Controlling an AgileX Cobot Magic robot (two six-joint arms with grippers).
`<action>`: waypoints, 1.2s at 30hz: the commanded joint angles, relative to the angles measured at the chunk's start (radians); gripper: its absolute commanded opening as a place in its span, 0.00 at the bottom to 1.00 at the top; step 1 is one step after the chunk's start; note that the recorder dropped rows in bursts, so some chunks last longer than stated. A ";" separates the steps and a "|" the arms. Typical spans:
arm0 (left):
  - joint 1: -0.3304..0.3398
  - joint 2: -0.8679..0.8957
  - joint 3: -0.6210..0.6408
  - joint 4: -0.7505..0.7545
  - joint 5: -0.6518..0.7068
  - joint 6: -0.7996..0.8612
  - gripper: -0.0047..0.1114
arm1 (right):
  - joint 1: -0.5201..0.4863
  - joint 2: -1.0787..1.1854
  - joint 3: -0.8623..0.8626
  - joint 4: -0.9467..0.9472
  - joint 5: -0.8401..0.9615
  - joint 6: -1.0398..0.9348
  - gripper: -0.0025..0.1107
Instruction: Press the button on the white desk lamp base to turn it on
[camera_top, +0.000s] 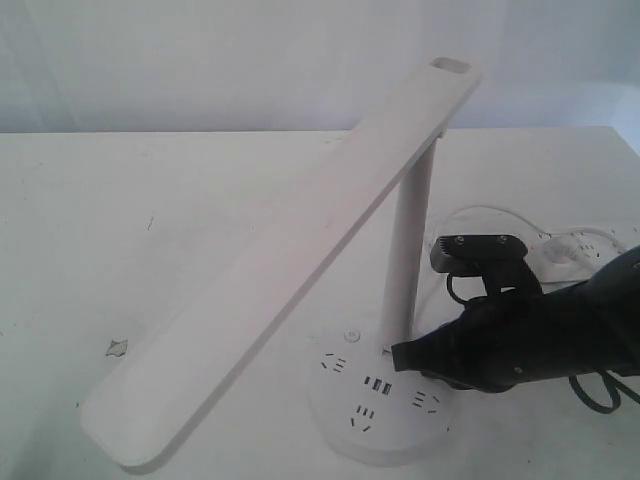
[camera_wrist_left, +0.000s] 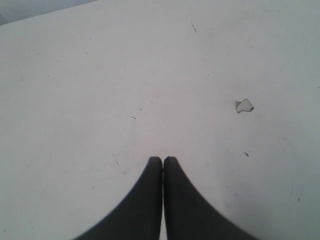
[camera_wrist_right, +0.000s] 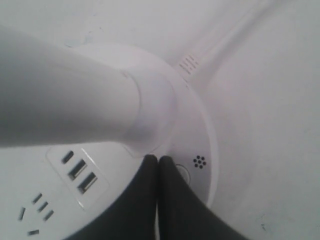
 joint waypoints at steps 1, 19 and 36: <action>-0.009 -0.004 0.003 -0.006 0.004 -0.003 0.04 | -0.002 0.020 0.006 -0.027 -0.040 -0.012 0.02; -0.009 -0.004 0.003 -0.006 0.004 -0.003 0.04 | -0.002 -0.062 0.004 -0.031 -0.059 -0.004 0.02; -0.009 -0.004 0.003 -0.006 0.004 -0.003 0.04 | -0.002 0.011 0.004 -0.033 -0.064 -0.006 0.02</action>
